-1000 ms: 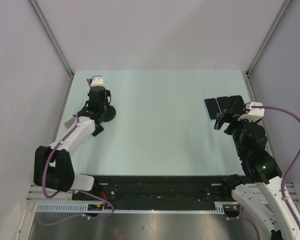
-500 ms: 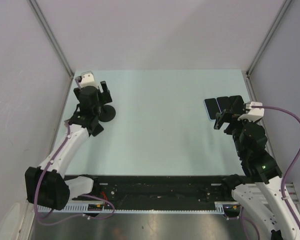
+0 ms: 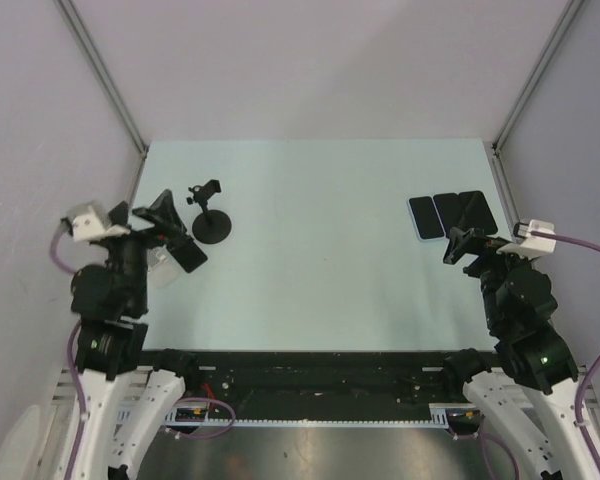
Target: Remove the phone from the phone stand
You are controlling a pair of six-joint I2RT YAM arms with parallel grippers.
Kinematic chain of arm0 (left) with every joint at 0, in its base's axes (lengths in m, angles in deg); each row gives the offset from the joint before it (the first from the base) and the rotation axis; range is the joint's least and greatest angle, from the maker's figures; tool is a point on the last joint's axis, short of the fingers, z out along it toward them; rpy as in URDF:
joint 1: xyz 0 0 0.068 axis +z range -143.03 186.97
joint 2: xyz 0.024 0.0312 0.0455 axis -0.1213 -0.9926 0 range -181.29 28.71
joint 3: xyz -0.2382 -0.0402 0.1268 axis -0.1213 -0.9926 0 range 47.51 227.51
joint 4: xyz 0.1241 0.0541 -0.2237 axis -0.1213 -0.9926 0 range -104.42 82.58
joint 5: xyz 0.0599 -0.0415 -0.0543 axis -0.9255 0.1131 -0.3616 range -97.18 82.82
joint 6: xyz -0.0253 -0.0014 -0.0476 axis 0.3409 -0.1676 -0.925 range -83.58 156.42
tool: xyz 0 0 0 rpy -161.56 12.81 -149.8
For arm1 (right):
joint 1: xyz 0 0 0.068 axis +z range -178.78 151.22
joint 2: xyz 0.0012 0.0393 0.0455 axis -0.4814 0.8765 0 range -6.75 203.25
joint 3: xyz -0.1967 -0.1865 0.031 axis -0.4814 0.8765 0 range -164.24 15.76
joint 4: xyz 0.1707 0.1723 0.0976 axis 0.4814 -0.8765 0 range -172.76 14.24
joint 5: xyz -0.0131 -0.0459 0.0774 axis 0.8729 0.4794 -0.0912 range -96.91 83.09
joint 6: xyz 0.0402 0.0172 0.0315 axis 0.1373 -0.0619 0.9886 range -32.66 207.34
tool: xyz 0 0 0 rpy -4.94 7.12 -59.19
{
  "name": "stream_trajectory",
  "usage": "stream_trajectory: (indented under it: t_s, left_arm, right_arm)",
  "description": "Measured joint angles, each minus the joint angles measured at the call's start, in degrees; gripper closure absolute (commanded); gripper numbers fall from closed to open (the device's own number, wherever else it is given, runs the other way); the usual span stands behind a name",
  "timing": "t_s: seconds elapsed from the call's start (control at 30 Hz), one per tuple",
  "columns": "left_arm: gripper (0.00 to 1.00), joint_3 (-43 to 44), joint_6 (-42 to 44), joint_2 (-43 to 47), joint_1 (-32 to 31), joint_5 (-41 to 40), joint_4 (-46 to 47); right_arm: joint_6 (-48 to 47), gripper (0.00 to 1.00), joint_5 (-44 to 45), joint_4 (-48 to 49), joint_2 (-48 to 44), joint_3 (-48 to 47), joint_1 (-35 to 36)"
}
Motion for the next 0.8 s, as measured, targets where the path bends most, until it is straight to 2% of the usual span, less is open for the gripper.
stream_trajectory:
  t_s: [0.23,0.33,0.53,0.8]
  left_arm:
    - [0.00,-8.9,-2.8,25.6,0.0,-1.1,-1.3]
    - [0.00,-13.7,-3.9,32.5,0.0,-1.8,-1.3]
    - [0.00,-17.9,-3.6,31.7,0.0,-2.0,-9.9]
    - [0.00,-19.3,-1.7,32.1,0.0,-2.0,-10.9]
  right_arm:
    - [-0.9,0.00,3.7,-0.7,-6.1,0.0,0.0]
    - [-1.6,0.00,4.7,0.0,-9.2,0.5,0.1]
    - [-2.9,0.00,6.7,1.8,-16.4,5.0,0.2]
    - [-3.6,0.00,7.5,3.7,-19.5,9.4,-0.8]
